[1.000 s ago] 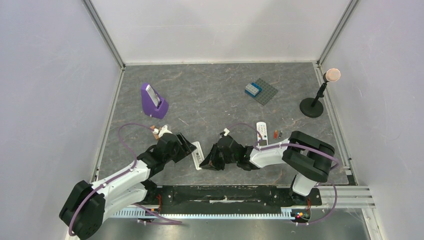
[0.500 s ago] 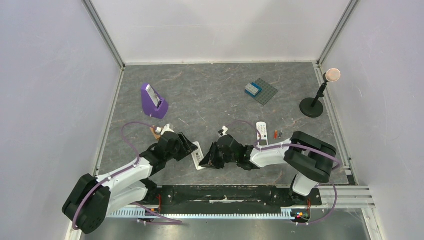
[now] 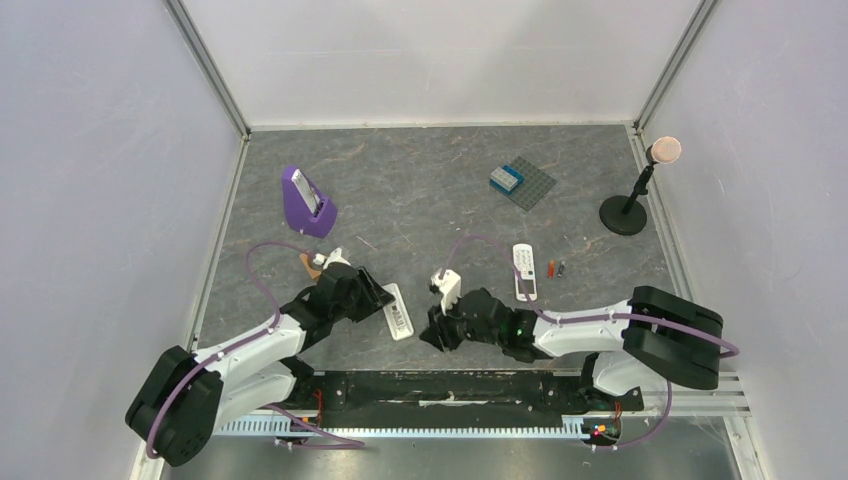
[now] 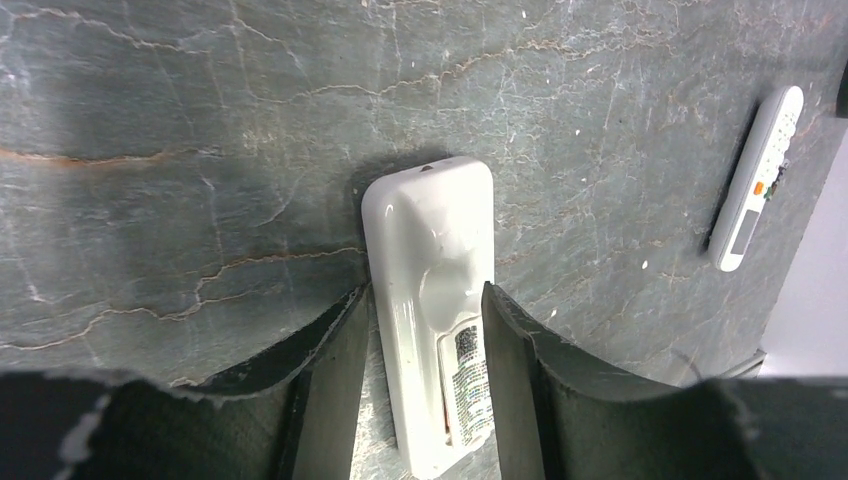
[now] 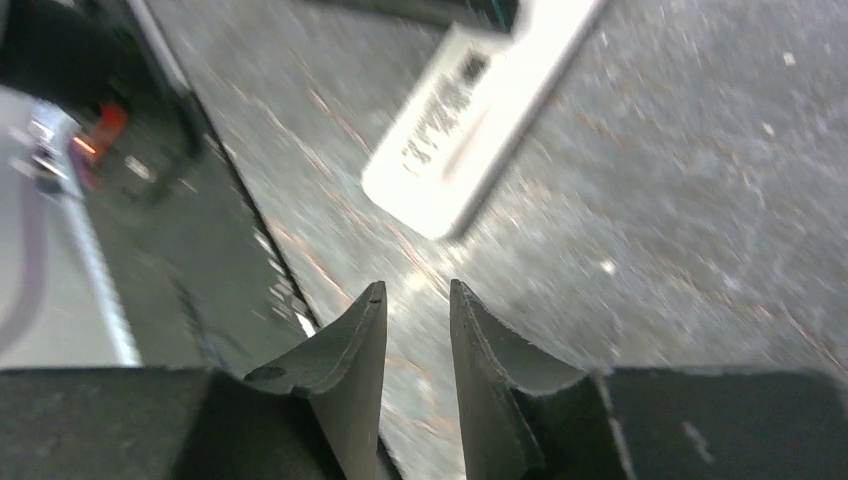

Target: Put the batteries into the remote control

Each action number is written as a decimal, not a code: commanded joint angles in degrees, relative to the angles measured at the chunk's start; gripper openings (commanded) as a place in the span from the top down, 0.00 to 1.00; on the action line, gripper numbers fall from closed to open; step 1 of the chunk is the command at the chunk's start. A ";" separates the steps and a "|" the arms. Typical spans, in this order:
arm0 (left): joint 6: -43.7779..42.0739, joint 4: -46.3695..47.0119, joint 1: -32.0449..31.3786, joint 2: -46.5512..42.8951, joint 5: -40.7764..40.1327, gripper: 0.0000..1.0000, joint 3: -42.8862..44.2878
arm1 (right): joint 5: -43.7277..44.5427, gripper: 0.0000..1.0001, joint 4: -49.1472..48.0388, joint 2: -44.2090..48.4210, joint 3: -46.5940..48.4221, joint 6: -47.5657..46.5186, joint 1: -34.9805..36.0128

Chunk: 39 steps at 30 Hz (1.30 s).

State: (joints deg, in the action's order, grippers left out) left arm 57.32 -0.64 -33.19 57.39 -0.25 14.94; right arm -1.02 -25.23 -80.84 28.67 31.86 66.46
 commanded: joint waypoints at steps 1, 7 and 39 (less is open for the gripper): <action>-3.18 -2.06 0.23 -0.05 1.79 0.49 -0.16 | 4.79 0.67 -13.83 -0.96 -6.45 -17.66 1.38; -2.14 -1.52 0.23 -1.24 2.18 0.49 -1.61 | 9.37 0.62 -24.54 -3.47 -7.53 -21.24 3.41; -1.50 -2.02 0.23 -1.87 2.19 0.57 -2.06 | 15.14 0.70 -14.63 -14.41 4.75 -22.41 7.12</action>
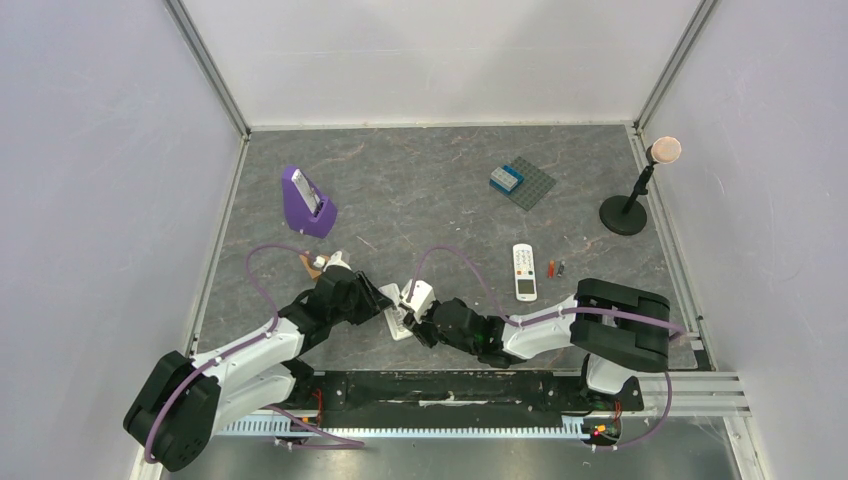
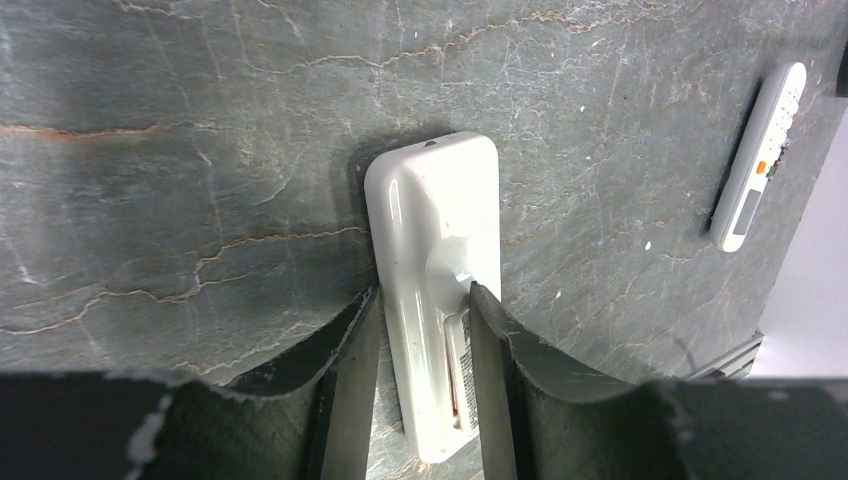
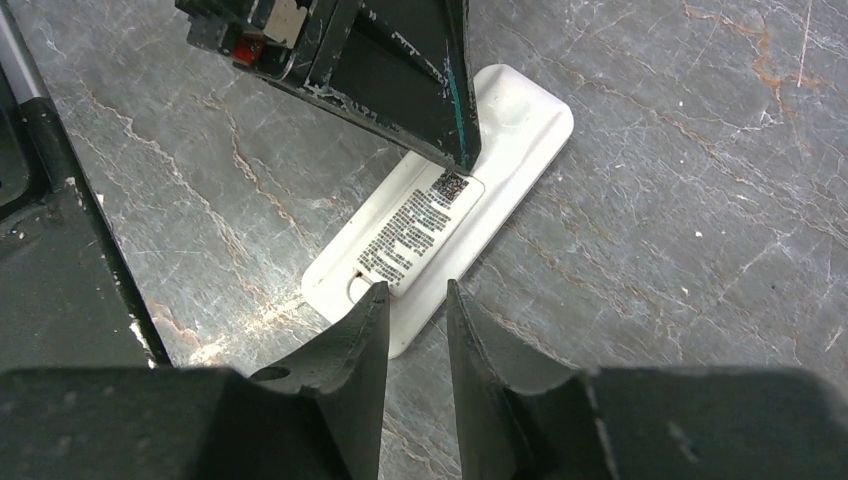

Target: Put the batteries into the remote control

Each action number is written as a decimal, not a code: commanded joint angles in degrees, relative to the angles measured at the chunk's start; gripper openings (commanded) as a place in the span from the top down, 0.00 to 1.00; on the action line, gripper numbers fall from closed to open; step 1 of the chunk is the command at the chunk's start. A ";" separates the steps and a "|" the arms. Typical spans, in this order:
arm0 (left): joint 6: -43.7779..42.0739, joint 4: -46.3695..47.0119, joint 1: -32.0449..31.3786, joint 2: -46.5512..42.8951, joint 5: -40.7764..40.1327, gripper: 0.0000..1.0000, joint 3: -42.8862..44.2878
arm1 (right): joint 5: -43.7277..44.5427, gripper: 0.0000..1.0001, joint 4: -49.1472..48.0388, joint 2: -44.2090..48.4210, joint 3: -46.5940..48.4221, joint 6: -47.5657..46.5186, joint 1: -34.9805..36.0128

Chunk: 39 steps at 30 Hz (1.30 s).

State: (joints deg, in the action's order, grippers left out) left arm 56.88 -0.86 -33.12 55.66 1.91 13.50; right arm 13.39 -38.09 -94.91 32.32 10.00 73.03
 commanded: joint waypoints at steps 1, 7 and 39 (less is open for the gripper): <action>-1.07 -1.80 0.17 -0.08 0.02 0.57 -0.66 | 0.76 0.70 -1.86 -0.27 0.96 -0.55 0.48; -0.98 -1.88 0.17 -0.22 -0.15 0.57 -0.66 | 0.27 0.68 -2.18 0.43 0.16 -0.17 0.71; -1.29 -2.10 0.14 3.16 -0.16 0.52 2.18 | 10.34 0.69 0.36 -5.73 1.23 3.80 1.06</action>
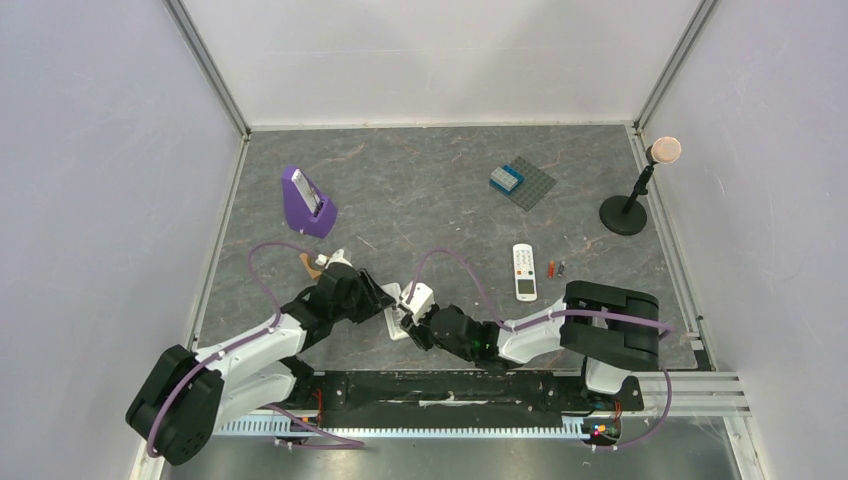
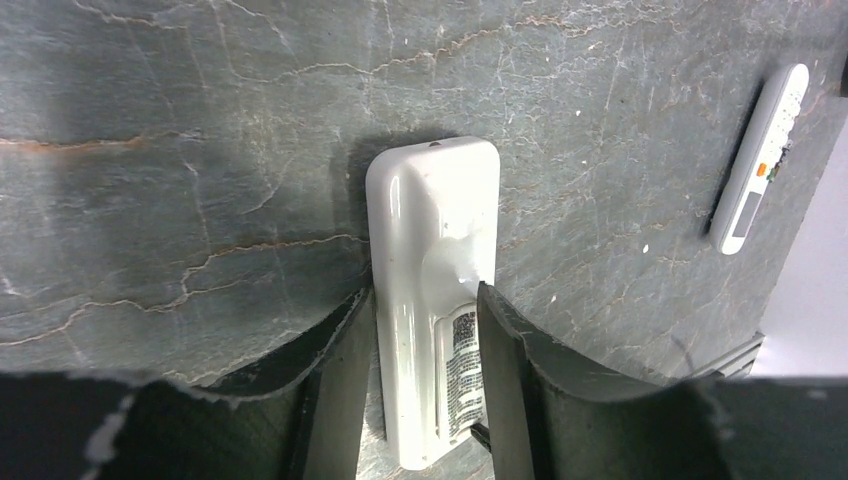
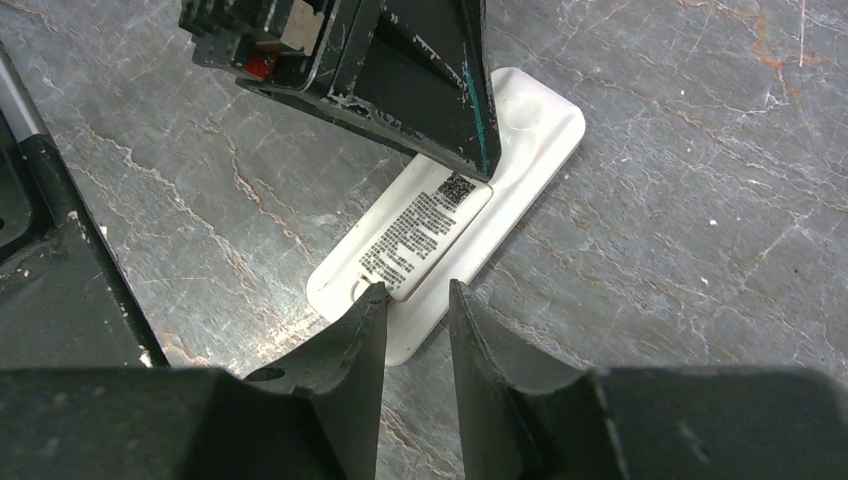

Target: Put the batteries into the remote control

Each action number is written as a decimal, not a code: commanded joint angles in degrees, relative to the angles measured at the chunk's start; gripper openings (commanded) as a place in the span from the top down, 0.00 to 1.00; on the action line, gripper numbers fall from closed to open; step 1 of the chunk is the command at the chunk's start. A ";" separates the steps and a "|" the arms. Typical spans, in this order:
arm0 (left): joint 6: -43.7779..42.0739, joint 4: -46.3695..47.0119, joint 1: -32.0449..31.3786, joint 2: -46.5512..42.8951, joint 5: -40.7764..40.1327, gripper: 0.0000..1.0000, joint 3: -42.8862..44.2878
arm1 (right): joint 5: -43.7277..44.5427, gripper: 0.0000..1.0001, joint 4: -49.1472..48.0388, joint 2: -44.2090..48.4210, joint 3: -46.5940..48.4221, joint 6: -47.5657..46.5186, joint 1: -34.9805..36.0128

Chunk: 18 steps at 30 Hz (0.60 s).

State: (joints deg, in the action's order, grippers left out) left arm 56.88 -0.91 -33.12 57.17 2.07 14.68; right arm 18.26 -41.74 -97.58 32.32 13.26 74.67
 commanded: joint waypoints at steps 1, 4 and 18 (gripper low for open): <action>-1.33 -2.07 0.16 1.72 -0.07 0.52 0.90 | 5.74 0.70 4.60 -3.37 1.47 0.76 -0.60; -1.16 -2.08 0.17 1.33 0.00 0.54 0.27 | 6.34 0.71 5.71 -3.95 1.61 1.34 -0.58; -1.25 -2.28 0.17 -0.04 0.13 0.58 -1.49 | 4.32 0.74 26.23 -6.42 8.51 6.97 -0.75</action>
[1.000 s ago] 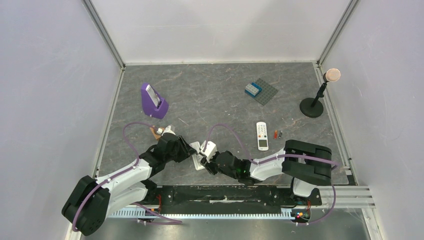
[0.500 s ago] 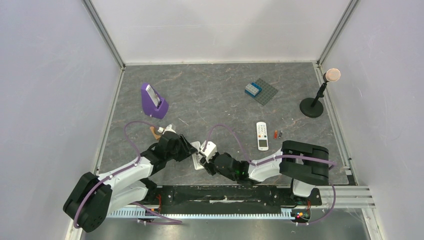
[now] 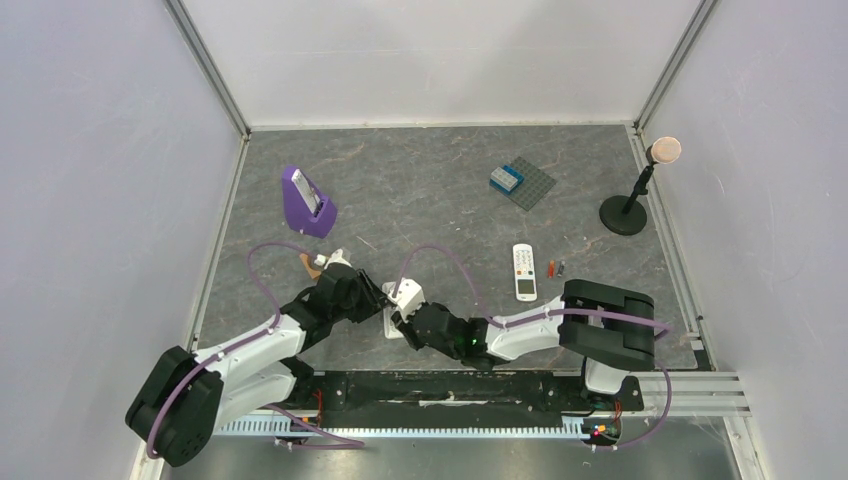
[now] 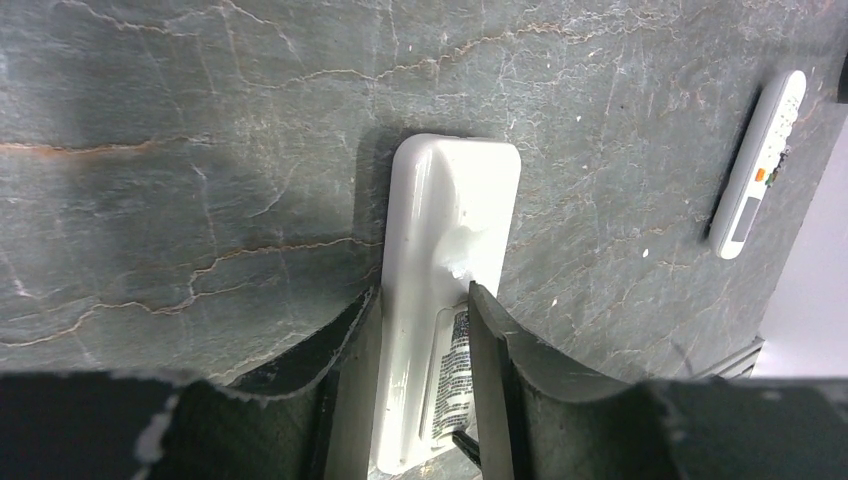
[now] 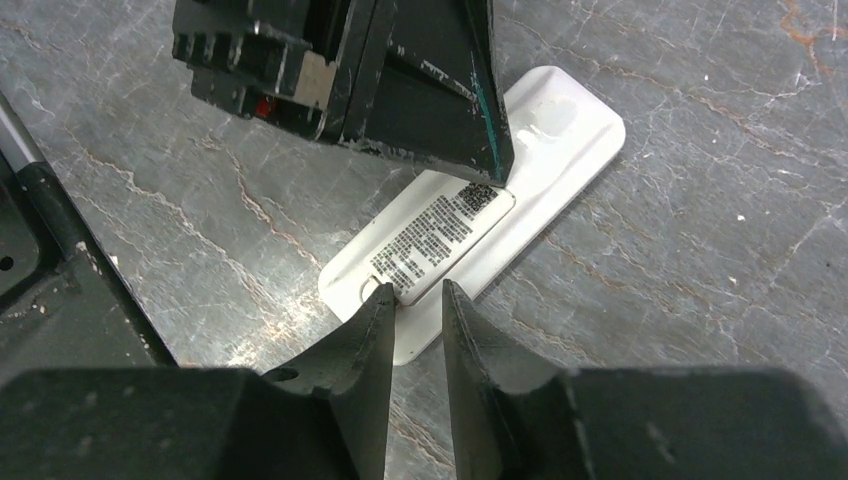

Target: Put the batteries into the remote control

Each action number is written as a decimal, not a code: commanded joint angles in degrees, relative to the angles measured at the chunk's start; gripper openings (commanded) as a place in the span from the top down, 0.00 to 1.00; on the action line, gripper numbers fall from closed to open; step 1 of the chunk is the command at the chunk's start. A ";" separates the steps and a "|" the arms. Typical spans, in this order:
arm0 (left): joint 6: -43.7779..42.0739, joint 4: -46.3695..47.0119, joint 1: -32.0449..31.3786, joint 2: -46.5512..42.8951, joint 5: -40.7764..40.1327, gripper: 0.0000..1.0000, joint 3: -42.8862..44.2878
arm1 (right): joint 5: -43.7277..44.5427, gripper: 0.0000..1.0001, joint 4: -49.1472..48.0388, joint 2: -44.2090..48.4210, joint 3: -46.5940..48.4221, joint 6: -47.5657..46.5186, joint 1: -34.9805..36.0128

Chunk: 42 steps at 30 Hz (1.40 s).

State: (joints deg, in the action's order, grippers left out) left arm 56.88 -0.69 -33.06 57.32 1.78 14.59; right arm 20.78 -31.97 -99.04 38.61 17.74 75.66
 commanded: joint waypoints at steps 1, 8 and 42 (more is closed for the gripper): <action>-1.31 -2.56 0.10 -0.35 0.42 0.59 -1.41 | 1.10 0.74 18.75 -4.93 2.87 3.48 -1.79; -1.16 -2.67 0.10 -1.37 0.11 0.61 -2.19 | -4.70 0.74 31.58 -6.33 6.37 9.09 -4.03; -3.56 -1.96 0.01 -3.13 6.59 0.69 -5.74 | -4.93 0.81 37.13 -9.36 14.70 17.76 -9.52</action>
State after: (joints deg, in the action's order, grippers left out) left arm 56.25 -0.82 -32.80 50.13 6.35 9.45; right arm 8.27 -0.03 -101.38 55.22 35.66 68.66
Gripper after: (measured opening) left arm 0.345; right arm 0.212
